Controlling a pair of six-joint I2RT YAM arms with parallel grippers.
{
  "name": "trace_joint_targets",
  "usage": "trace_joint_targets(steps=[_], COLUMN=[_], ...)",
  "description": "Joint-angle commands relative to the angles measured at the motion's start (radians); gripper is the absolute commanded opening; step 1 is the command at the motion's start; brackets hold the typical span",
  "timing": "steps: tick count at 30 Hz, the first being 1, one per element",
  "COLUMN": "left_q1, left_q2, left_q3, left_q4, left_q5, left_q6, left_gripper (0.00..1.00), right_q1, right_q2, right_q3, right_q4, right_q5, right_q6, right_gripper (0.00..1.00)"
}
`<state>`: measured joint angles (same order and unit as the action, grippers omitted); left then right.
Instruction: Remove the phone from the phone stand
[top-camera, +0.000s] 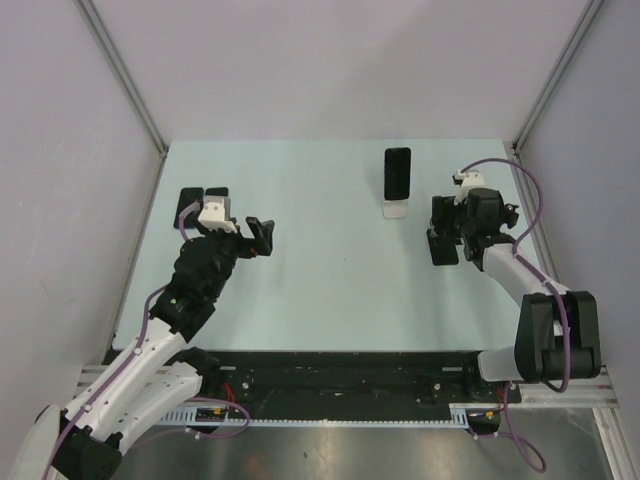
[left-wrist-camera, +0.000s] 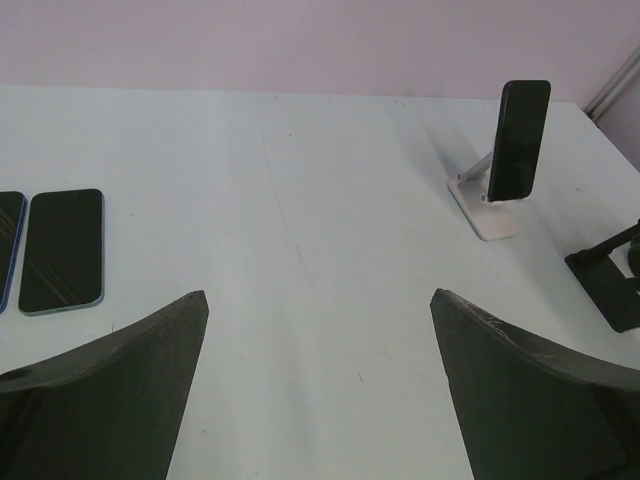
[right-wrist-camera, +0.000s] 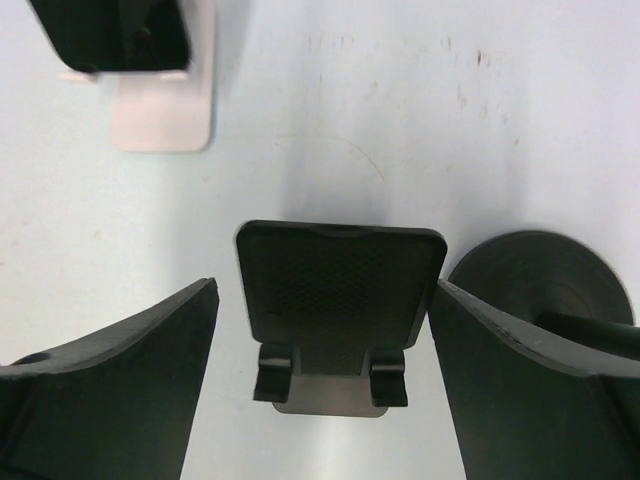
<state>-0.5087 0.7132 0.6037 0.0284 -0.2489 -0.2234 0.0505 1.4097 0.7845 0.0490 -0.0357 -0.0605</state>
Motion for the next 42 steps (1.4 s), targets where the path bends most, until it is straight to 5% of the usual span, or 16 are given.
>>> trace_joint_targets(steps=[1,9,26,42], left_q1=[-0.008,-0.010,-0.011,-0.010], left_q2=[-0.003,0.000,-0.011,0.008], left_q3=[-0.001,-0.001,-0.004,-0.002], left_q4=[0.038,0.039,0.039,0.039], left_q5=[0.022,0.023,0.022,0.016], left_q6=[0.018,0.016,0.016,0.022], left_gripper=[0.99,0.99,0.99,0.99], right_q1=[0.018,0.077,0.222,0.249], right_q2=[-0.106,-0.124,0.336,0.529], right_q3=[0.013,0.130,0.456,0.582], right_q4=[0.019,-0.027,0.104,0.184], right_q5=[-0.010,0.011,0.200,0.207], right_q6=[0.004,0.033,0.179,0.151], right_gripper=[0.92,1.00,1.00,1.00])
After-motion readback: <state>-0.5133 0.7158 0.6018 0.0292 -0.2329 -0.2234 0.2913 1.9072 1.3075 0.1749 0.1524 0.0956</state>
